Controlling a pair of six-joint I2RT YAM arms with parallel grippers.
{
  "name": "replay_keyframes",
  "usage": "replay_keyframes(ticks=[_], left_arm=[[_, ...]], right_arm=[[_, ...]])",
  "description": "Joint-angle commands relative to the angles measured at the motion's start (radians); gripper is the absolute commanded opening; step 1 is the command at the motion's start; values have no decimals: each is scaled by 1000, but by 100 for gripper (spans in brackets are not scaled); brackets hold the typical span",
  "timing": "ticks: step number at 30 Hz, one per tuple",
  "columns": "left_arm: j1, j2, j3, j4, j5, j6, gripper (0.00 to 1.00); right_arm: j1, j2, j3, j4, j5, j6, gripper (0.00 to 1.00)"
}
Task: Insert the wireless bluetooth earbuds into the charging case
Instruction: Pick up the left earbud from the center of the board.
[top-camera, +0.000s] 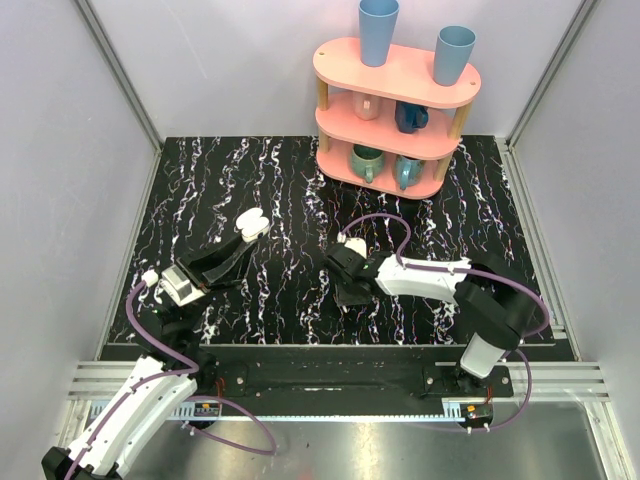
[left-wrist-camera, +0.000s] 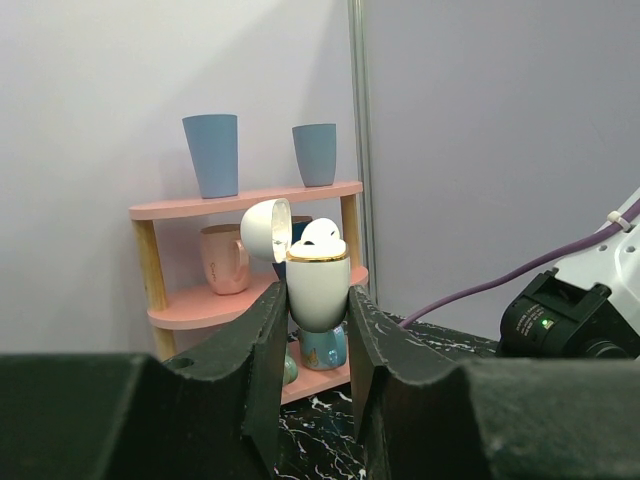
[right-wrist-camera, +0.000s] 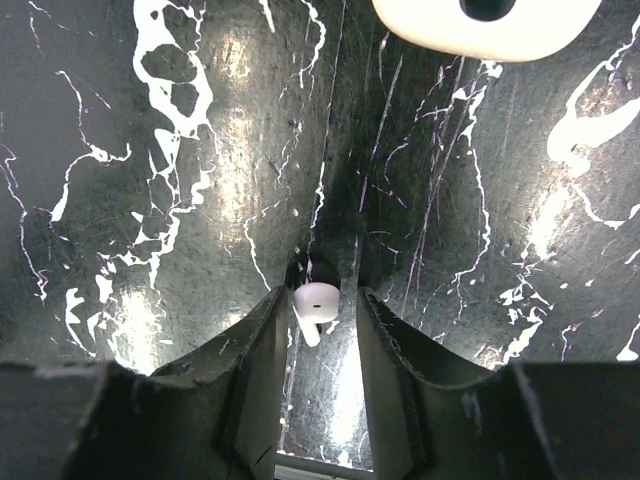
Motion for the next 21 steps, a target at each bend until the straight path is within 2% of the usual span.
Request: replay_keyframes(ticks=[1,9,15,21], left_arm=[[1,-2,28,37,-14,3,0],[3,-5,25,39,-14,0,0],[3,-6,26,33,-14,3,0],[3,-8,30,28,-12,3,0]], right_arm=[[13,21,43,-11,15,-8,40],[15,31,49,-18,18,-10,38],[15,33,51,-23,25,-10,32],[15,34,49,-29,29,-3,32]])
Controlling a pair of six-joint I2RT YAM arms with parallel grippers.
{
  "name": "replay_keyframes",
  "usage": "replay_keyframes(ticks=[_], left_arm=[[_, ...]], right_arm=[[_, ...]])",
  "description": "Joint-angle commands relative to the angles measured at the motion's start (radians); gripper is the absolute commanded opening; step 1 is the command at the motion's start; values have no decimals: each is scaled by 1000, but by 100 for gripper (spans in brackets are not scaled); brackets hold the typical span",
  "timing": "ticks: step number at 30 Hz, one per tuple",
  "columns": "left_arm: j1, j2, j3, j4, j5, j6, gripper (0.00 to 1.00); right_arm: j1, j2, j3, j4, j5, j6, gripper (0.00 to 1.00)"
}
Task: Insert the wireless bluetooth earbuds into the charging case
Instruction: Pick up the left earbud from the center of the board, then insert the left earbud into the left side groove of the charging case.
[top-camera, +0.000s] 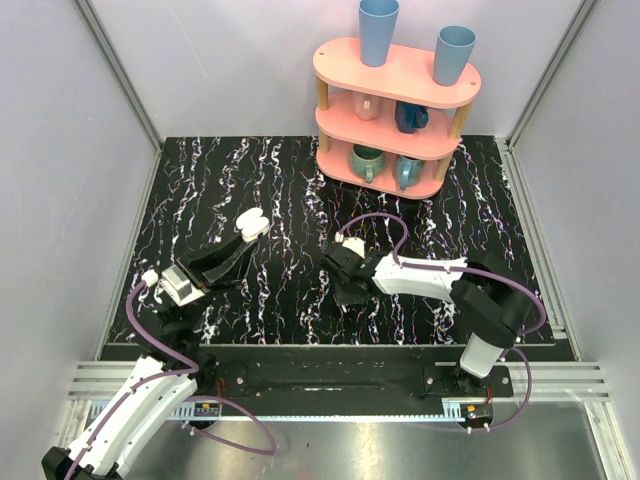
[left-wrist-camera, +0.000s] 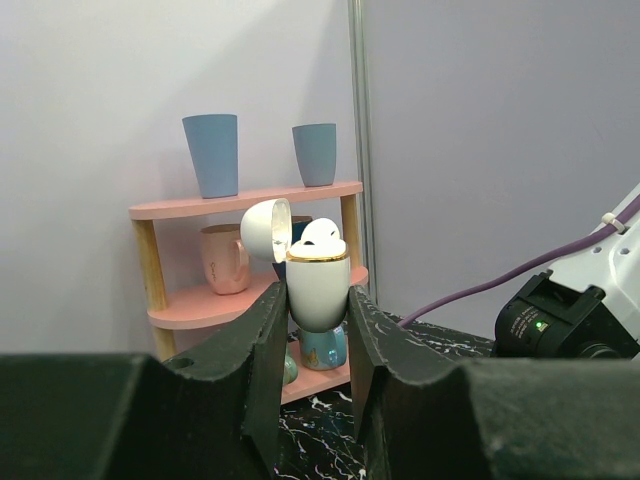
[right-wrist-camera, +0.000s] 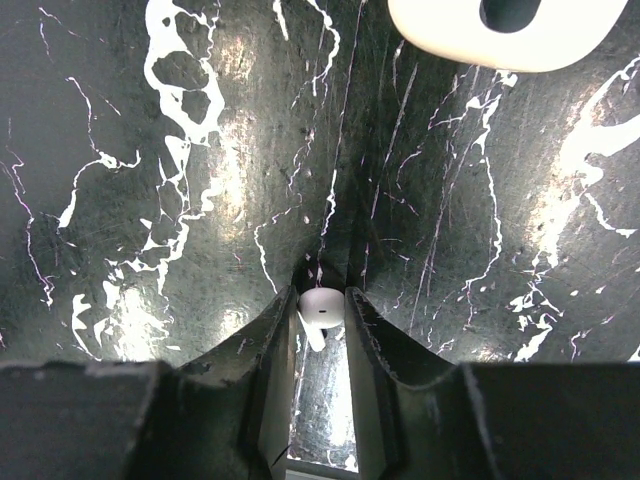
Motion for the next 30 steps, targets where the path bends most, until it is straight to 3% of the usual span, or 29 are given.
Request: replay_keyframes(ticks=[1,3,14,18,24,30], left_arm=[[3,-8,28,30,-13,3,0],[3,-5,30,28,-9,1,0],[1,17,37,28,3,-5,0],[3,21,40,30,-6,0,0],[3,38,45,34,-6,3,0],[3,64,48,64,-11,-4,0]], right_arm=[[11,6,26,-20,26,-4,30],[11,4,29,-23,30,-8,20],[29,-169,38,36,170,-62,17],[44,-294,46,88,289,-87,17],[84,-469,73,320,424,-218,16],[150,-529,95,611,492,-389,16]])
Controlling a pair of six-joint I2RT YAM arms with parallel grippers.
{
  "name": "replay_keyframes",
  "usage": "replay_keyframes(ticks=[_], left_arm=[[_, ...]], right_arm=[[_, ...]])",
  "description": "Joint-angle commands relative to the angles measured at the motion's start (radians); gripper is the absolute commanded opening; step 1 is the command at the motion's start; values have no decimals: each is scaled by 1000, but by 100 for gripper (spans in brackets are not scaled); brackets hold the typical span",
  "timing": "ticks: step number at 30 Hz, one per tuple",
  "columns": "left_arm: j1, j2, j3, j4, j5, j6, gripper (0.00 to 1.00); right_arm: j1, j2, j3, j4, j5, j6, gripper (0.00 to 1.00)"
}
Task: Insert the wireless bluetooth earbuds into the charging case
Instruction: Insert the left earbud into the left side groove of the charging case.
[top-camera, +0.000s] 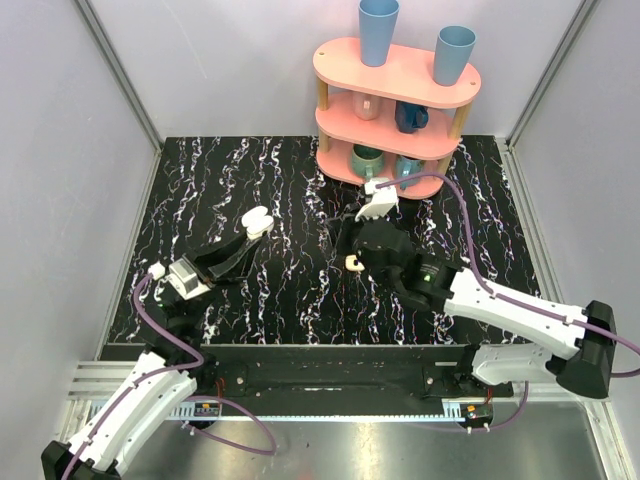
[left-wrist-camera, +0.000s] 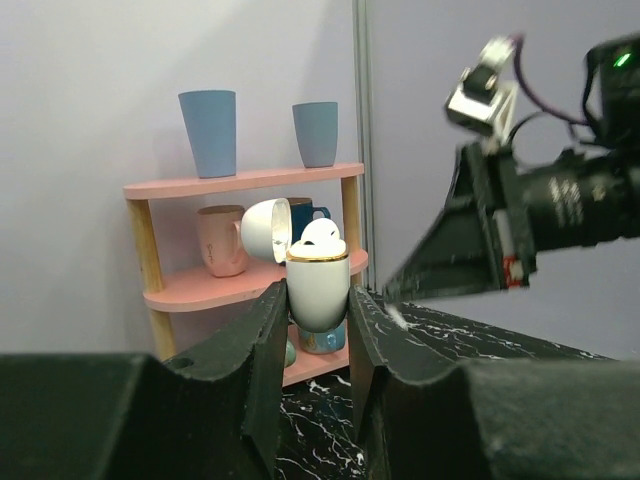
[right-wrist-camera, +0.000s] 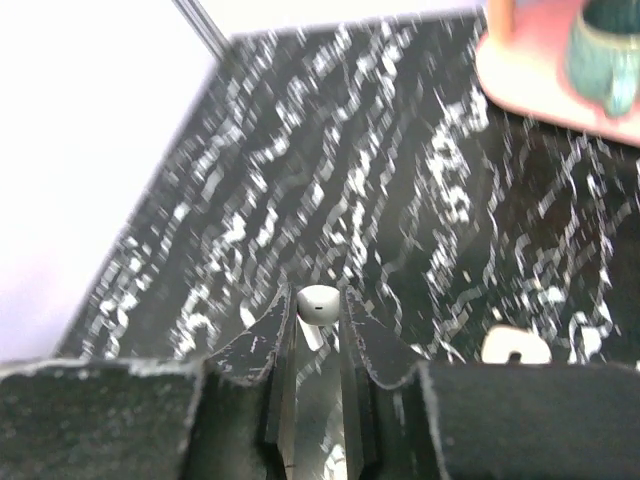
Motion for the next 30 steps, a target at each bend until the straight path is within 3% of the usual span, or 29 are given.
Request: replay_keyframes(ticks=[1,11,30], left_arm=[[3,24,49,60,-9,-2,0],[3,70,37,127,-2,-11,0],[3,118,31,224,6,-43,0]], right_arm=[[48,-42,36,309,104,-183,16],[155,1,106,628,67,-343,16],[221,182,162,823,-81,-319,16]])
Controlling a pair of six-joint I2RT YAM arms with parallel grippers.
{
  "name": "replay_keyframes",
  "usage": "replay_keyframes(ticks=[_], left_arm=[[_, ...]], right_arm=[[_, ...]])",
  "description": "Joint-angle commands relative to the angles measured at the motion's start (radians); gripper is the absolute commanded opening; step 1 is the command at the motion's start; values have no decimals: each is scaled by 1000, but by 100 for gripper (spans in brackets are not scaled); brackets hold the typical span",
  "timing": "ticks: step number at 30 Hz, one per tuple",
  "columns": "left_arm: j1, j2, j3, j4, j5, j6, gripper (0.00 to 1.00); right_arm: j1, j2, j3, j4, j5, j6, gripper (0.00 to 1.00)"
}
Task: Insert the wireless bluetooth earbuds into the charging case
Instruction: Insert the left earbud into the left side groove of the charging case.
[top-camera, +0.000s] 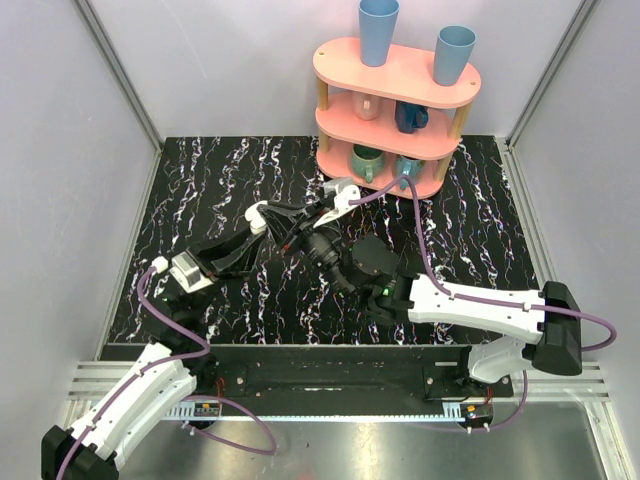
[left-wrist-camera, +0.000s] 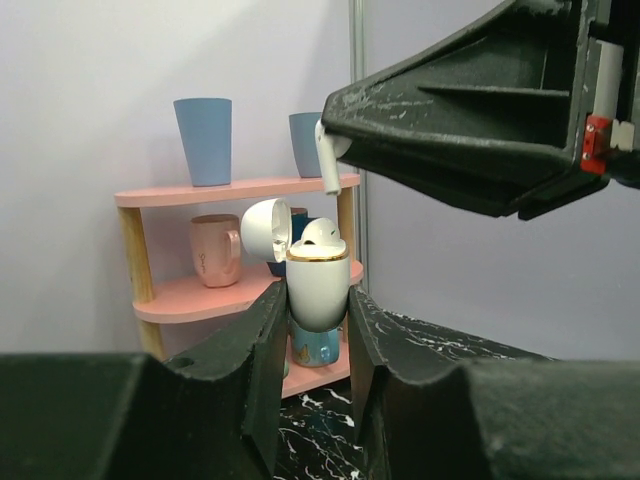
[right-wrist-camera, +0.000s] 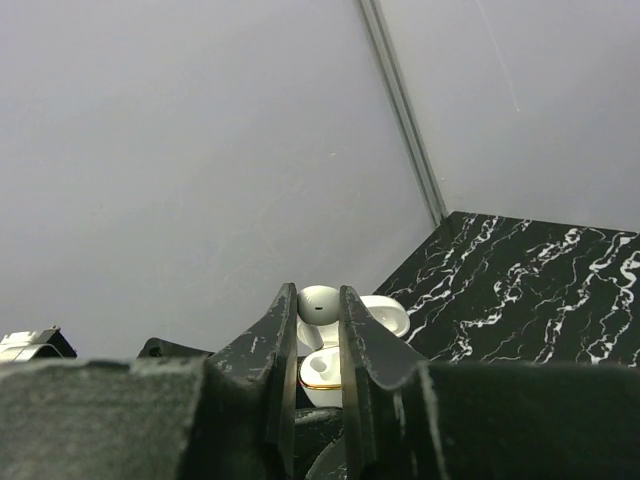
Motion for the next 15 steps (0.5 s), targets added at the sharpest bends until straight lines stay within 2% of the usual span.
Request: replay_keyframes(ticks=[1,15], left_arm=[[3,-4,28,88,2,-13,0],[3,-13,15,116,-23,-19,0]], right_arm=[[12,10,42,88,-39,6,16],[40,50,58,79,-38,3,16]])
